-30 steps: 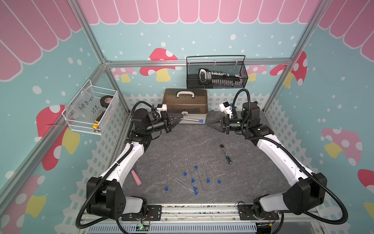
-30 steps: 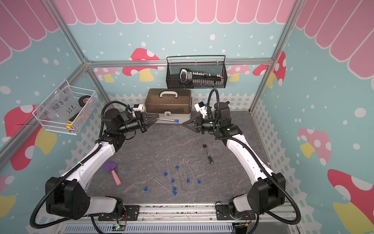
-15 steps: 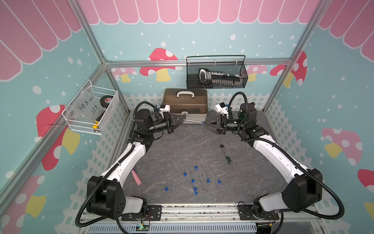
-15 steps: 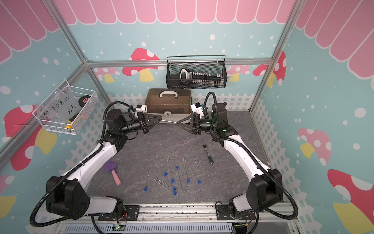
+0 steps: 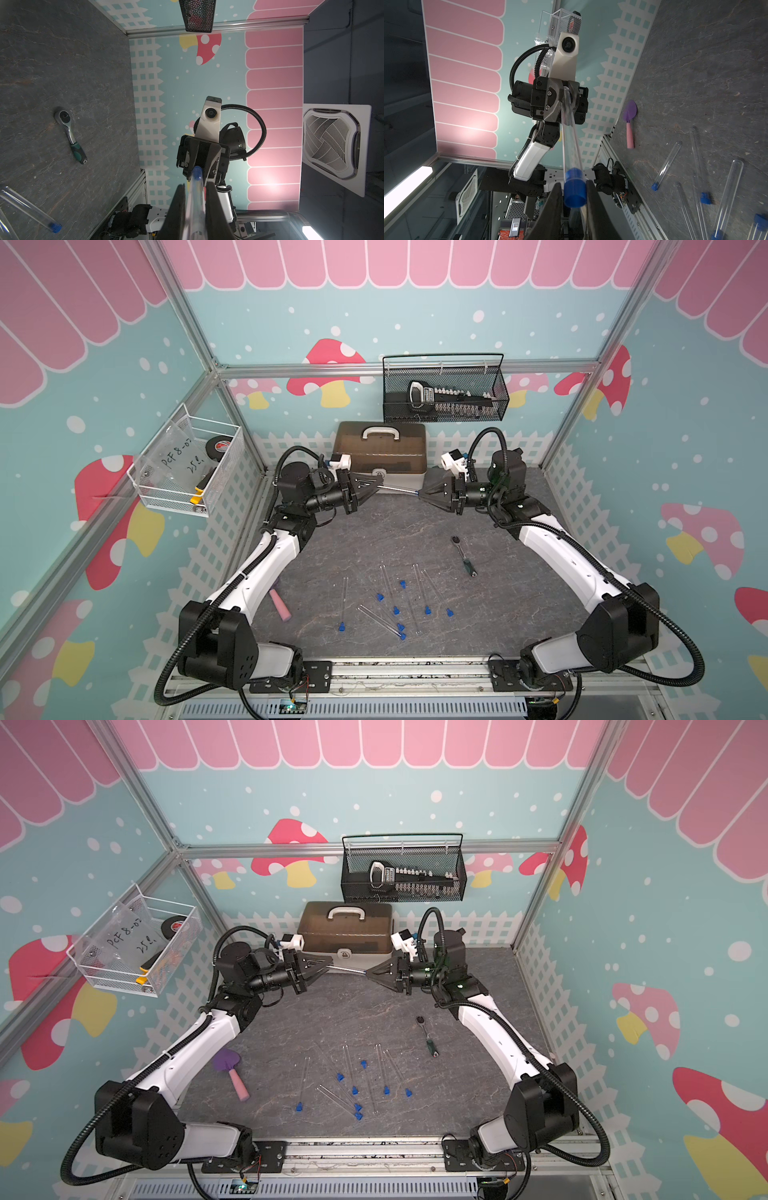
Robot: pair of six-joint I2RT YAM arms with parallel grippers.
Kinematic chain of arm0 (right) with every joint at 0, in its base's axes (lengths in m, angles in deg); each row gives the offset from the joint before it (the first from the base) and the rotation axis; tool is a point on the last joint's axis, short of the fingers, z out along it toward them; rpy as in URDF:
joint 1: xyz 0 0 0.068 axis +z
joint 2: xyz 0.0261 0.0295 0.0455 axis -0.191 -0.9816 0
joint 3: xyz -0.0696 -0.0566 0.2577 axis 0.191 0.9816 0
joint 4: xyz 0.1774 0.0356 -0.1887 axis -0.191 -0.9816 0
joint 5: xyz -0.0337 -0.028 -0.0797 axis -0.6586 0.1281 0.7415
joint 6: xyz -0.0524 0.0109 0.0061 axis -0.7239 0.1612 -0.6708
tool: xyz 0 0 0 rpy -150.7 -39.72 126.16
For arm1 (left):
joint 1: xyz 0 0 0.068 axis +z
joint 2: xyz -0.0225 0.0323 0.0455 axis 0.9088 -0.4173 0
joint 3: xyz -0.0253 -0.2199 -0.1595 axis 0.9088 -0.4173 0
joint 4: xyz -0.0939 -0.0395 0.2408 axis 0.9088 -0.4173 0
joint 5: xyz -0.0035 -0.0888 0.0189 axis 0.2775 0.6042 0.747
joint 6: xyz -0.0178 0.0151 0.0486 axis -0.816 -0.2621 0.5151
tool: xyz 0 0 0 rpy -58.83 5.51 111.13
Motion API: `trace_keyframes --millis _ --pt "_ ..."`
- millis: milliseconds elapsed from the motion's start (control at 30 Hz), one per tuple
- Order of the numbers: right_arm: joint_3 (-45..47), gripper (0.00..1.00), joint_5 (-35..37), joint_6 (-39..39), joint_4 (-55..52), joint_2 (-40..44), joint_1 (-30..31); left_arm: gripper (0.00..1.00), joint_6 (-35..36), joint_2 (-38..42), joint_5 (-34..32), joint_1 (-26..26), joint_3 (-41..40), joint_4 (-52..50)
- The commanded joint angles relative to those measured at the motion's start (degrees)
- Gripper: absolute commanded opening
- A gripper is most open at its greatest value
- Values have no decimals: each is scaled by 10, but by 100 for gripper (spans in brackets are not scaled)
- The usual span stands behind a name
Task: Remove stoppers from test tubes
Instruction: Open the stopper on the test tube.
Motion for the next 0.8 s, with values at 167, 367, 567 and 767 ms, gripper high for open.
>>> trace_keyframes --millis 167,367,567,767 --pt "-17 13 -5 0 12 -6 1 0 17 -6 17 -7 19 -16" --pt "-16 0 -4 -5 10 -5 0 0 23 -6 15 -4 19 -23" --pt "-7 0 7 -25 -5 5 -10 0 20 -4 4 12 14 -31" --pt "-19 0 29 -72 -54 16 -13 0 27 -4 -1 21 12 -50"
